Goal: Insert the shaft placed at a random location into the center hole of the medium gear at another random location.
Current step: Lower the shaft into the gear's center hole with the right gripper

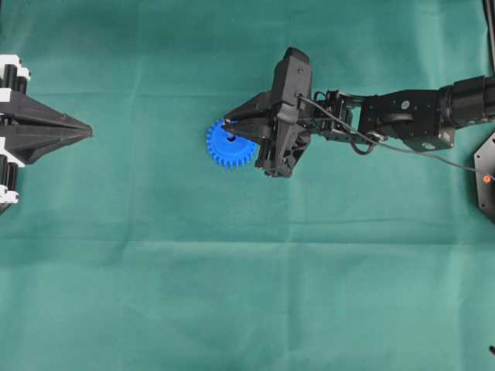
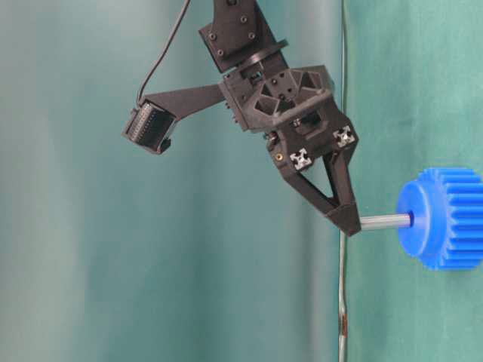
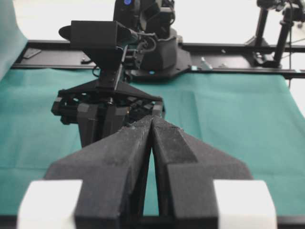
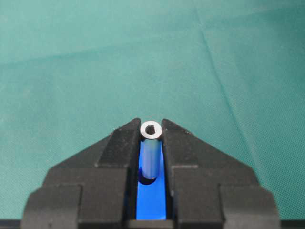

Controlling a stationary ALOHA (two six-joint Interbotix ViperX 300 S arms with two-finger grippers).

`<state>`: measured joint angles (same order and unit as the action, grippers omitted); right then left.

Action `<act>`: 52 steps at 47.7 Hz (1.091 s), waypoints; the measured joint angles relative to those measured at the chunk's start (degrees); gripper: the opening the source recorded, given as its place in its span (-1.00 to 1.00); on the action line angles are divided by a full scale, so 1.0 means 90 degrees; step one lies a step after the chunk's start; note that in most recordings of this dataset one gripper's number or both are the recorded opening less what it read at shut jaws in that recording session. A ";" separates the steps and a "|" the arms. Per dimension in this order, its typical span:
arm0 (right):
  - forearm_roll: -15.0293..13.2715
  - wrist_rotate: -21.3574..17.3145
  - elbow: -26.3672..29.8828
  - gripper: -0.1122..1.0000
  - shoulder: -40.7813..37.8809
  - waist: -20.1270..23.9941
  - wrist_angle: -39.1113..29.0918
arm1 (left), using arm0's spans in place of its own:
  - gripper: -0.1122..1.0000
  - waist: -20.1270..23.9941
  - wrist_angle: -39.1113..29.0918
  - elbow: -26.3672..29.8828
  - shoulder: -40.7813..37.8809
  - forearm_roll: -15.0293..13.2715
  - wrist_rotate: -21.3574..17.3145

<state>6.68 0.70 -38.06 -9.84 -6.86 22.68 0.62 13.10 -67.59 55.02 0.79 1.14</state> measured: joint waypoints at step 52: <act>0.0010 0.0010 -0.0146 -0.56 0.0146 0.0059 0.0127 | -0.79 0.0029 -0.0029 -0.0010 0.0000 0.0000 0.0000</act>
<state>6.77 0.79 -39.38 -8.53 -6.33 23.82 0.88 12.83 -67.68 55.02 0.79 1.14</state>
